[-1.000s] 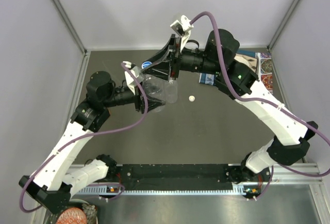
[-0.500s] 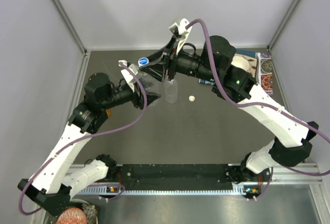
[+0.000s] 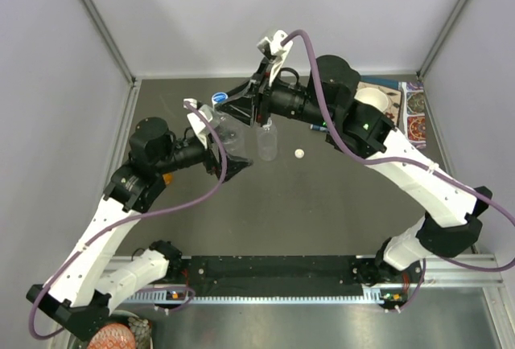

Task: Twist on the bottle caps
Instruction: Place the plastic bottle at the center of the board.

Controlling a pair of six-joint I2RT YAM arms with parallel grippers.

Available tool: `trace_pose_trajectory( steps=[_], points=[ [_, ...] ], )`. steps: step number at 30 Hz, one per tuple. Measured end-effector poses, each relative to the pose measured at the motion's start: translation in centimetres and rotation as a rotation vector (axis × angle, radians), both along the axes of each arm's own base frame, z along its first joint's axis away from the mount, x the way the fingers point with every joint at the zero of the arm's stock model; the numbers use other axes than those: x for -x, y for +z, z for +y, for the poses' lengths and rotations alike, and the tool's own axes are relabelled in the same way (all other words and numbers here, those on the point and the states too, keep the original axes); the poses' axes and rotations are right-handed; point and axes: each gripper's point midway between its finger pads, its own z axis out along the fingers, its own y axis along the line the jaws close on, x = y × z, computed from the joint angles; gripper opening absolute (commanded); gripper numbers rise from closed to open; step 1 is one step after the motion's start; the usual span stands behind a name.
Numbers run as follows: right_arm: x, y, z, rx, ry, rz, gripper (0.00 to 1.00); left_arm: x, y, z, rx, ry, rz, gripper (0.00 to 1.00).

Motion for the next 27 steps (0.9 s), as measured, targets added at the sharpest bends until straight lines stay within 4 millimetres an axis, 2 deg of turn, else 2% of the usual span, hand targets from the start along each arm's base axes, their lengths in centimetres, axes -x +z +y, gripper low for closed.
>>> trace_pose_trajectory(
  steps=[4,8,11,15,19,23,27],
  points=[
    [-0.4,-0.5,0.8,0.009,0.000,0.012,0.00,1.0,0.4,0.2,-0.002,-0.027,-0.028,0.98],
    [-0.4,-2.2,2.1,0.045,0.021,0.036,0.00,1.6,0.6,1.0,-0.018,-0.011,-0.063,0.99],
    [-0.6,-3.2,3.0,0.067,0.034,0.048,0.00,1.8,0.4,2.2,-0.040,0.047,-0.065,0.99],
    [-1.1,-3.8,4.2,0.084,0.038,0.036,0.00,1.5,0.6,4.7,-0.071,0.192,-0.084,0.99],
    [-2.6,-4.9,5.3,0.109,0.013,0.023,0.00,0.2,3.4,9.0,-0.080,0.448,-0.169,0.99],
    [-4.3,-6.5,6.6,0.125,-0.009,0.011,0.00,-0.2,7.9,14.9,-0.063,0.750,-0.285,0.99],
    [-6.8,-7.4,8.9,0.085,-0.034,-0.039,0.00,1.1,11.2,17.3,-0.008,0.842,-0.347,0.99]
  ],
)
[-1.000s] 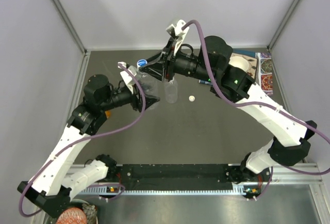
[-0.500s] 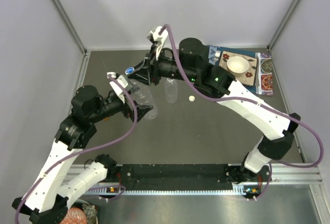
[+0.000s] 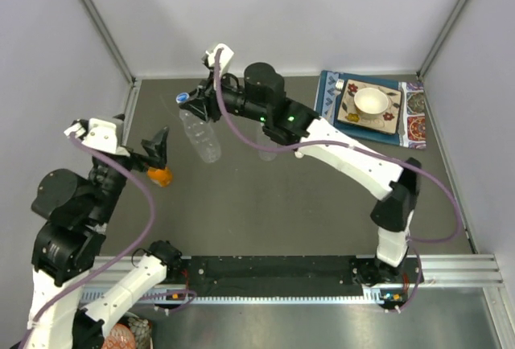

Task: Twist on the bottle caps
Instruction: Place the plastic bottle at the center of the board.

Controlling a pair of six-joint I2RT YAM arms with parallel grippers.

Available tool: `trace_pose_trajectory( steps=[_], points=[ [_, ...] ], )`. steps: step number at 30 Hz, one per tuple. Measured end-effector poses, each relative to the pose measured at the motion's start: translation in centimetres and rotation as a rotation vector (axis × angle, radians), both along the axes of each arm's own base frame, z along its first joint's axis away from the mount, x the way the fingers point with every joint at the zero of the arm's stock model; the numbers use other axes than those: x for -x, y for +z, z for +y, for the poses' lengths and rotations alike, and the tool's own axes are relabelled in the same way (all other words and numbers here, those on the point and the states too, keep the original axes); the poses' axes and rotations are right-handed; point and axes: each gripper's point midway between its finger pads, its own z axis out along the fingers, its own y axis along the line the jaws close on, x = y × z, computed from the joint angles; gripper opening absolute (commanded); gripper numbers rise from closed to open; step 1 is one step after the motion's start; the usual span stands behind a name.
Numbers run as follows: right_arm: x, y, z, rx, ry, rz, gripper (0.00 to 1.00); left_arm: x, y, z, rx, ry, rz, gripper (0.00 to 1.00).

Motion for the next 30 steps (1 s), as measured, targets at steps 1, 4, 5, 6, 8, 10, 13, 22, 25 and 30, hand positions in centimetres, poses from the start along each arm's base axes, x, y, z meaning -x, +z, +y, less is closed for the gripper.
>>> trace_pose_trajectory(
  steps=[1,4,5,6,8,10,13,22,25,30],
  points=[
    [-1.0,-0.2,0.8,-0.026,-0.008,-0.022,0.00,0.4,0.5,0.2,0.010,0.001,-0.012,0.99],
    [-4.1,-2.1,3.0,-0.068,-0.040,-0.064,0.00,1.2,1.4,0.6,0.036,-0.003,-0.021,0.99],
    [-5.4,-3.1,3.7,-0.079,-0.058,-0.077,0.00,1.4,1.5,0.5,0.039,-0.008,-0.019,0.99],
    [-6.7,-4.4,4.4,-0.079,-0.077,-0.082,0.00,1.4,1.5,0.6,0.041,-0.009,-0.017,0.99],
    [-9.4,-7.2,6.1,-0.074,-0.113,-0.087,0.00,1.6,1.3,0.5,0.039,-0.016,-0.009,0.99],
    [-11.7,-9.9,7.3,-0.055,-0.144,-0.085,0.00,1.7,1.1,0.4,0.034,-0.020,0.002,0.99],
    [-14.2,-13.7,8.6,-0.026,-0.184,-0.099,0.00,1.8,0.8,0.2,0.032,-0.035,0.015,0.99],
    [-17.6,-15.6,9.8,-0.066,-0.276,-0.173,0.00,1.5,0.2,-0.8,0.043,-0.073,0.044,0.99],
    [-17.9,-14.1,9.6,-0.132,-0.305,-0.194,0.00,1.2,-0.3,-1.2,0.041,-0.084,0.063,0.99],
    [-18.3,-15.7,9.2,-0.159,-0.349,-0.164,0.00,0.8,-0.9,-1.6,0.043,-0.091,0.083,0.99]
  ],
)
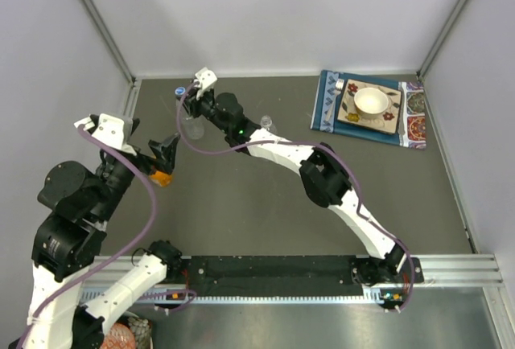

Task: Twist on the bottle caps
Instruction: Place the plastic bottle at the center of the board.

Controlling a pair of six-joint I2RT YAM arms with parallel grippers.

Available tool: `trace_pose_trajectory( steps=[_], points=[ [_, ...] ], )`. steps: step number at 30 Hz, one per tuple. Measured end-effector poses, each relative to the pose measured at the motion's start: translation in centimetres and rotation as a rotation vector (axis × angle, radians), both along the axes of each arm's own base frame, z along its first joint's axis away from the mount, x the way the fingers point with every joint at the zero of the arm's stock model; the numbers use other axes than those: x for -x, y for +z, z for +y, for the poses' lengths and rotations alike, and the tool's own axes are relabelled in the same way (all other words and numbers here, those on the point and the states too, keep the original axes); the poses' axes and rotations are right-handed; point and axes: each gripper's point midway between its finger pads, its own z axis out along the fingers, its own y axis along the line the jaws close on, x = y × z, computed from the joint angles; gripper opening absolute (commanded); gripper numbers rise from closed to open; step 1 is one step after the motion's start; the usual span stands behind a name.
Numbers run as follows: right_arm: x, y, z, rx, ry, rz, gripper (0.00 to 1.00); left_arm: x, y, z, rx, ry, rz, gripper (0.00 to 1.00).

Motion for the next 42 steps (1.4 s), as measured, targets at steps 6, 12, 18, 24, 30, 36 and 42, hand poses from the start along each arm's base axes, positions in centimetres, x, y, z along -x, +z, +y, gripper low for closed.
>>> trace_pose_trajectory(
  steps=[6,12,18,24,30,36,42],
  points=[
    [0.2,-1.6,0.1,0.005,-0.011,0.050,0.00,0.0,0.0,-0.1,0.011,-0.001,0.006,0.99],
    [1.0,-2.5,0.7,0.009,0.001,0.073,0.00,0.0,0.0,-0.1,0.016,-0.001,0.008,0.99],
    [1.3,-4.0,0.8,0.031,0.003,0.095,0.00,0.0,0.0,-0.1,0.019,-0.001,0.009,0.99],
    [1.5,-4.2,0.4,0.003,-0.002,0.075,0.08,0.0,0.0,-0.1,0.027,-0.001,0.011,0.99],
    [1.9,-4.3,0.3,-0.012,0.001,0.065,0.27,0.0,0.0,-0.2,0.029,-0.001,0.012,0.99],
    [2.1,-4.4,0.4,-0.009,0.004,0.069,0.48,0.0,0.0,-0.1,0.030,-0.001,0.012,0.99],
    [2.2,-6.3,0.3,0.034,0.004,0.105,0.59,0.0,0.0,-0.2,0.033,-0.001,0.014,0.99]
  ],
)
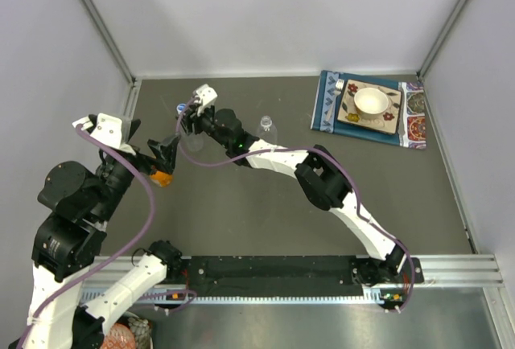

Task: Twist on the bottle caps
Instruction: Place the plastic bottle at the center of the board.

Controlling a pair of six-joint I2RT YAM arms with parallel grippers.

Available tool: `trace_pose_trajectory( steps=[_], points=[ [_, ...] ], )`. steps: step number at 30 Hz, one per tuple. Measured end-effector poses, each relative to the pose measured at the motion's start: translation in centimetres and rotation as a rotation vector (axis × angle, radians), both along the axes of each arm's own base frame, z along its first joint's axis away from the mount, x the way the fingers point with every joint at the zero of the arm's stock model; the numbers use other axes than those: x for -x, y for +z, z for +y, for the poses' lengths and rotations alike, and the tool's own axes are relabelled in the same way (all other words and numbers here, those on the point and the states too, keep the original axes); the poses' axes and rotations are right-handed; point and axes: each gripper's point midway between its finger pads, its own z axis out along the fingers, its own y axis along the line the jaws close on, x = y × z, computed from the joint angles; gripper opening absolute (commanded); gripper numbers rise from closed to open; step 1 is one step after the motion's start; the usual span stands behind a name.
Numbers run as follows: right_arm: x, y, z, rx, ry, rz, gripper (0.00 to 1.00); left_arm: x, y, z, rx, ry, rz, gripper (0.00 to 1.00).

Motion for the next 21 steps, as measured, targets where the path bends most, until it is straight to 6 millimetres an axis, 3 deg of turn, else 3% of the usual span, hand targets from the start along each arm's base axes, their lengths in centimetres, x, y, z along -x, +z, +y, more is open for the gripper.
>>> trace_pose_trajectory(
  steps=[10,21],
  points=[
    [0.1,-0.6,0.1,0.019,0.009,0.013,0.70,0.0,0.0,0.0,0.004,0.000,0.001,0.99],
    [0.5,-2.3,0.2,0.082,0.032,0.047,0.99,0.0,0.0,-0.1,0.019,-0.001,0.006,0.99]
  ],
)
